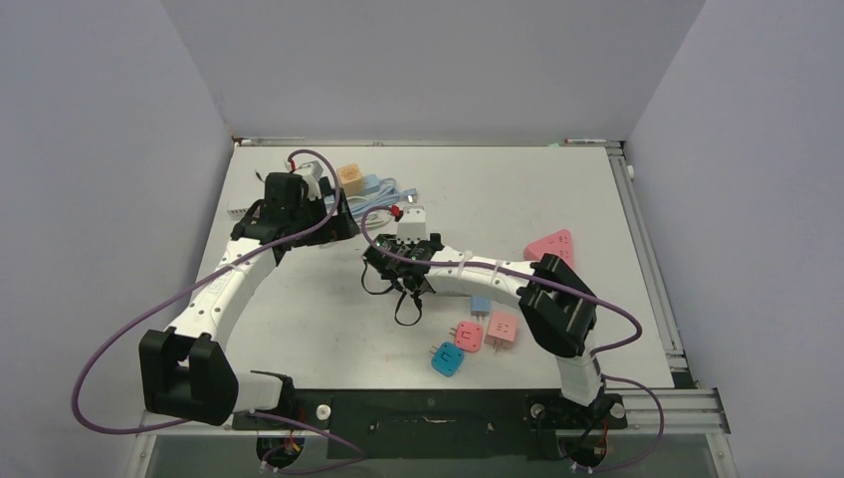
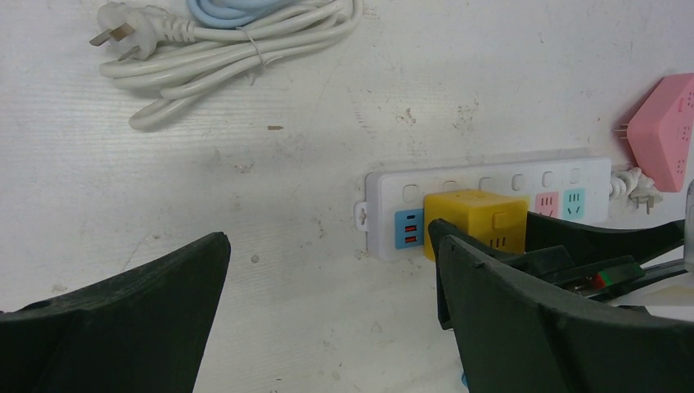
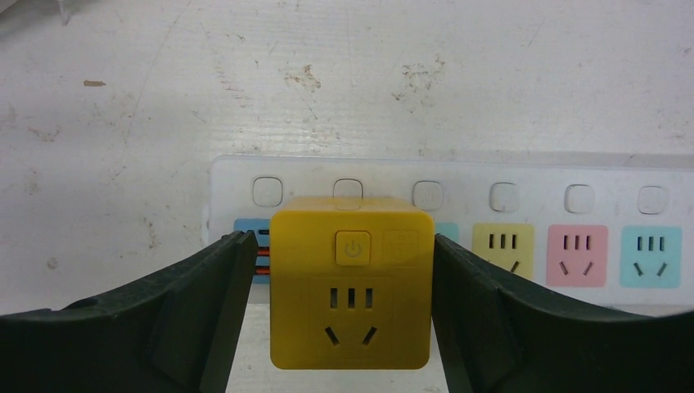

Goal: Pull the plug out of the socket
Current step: Remove the plug from the socket.

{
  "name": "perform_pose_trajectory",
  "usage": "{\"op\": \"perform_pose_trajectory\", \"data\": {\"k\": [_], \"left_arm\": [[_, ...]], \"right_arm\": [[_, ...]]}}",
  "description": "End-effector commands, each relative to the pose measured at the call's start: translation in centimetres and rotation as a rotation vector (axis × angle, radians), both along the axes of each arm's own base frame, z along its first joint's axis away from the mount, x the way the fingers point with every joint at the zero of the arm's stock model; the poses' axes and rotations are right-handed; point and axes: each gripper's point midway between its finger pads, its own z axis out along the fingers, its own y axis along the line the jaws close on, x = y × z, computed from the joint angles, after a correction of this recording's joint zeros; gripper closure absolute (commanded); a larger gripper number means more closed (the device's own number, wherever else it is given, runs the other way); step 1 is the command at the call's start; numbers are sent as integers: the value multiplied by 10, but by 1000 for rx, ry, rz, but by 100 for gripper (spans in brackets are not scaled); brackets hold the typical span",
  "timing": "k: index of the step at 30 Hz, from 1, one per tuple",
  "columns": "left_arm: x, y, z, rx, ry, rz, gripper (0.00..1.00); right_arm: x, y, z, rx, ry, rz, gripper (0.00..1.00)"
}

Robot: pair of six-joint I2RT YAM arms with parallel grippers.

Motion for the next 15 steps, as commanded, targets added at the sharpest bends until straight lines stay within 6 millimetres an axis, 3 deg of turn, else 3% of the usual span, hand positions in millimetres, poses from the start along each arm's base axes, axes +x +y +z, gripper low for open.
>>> {"op": "perform_pose_trajectory", "data": {"k": [1, 4, 10, 15], "left_arm": [[7, -1, 10, -9, -51, -14, 3], [6, -1, 10, -9, -51, -15, 3], [6, -1, 8, -7, -48, -13, 3], [5, -4, 11, -21, -54, -24, 3]], "right_arm": [[7, 2, -5, 14, -3, 7, 27], [8, 4, -7, 25, 4, 15, 36], [11, 7, -5, 55, 10, 30, 65], [12, 6, 9, 122, -15, 34, 90]]}}
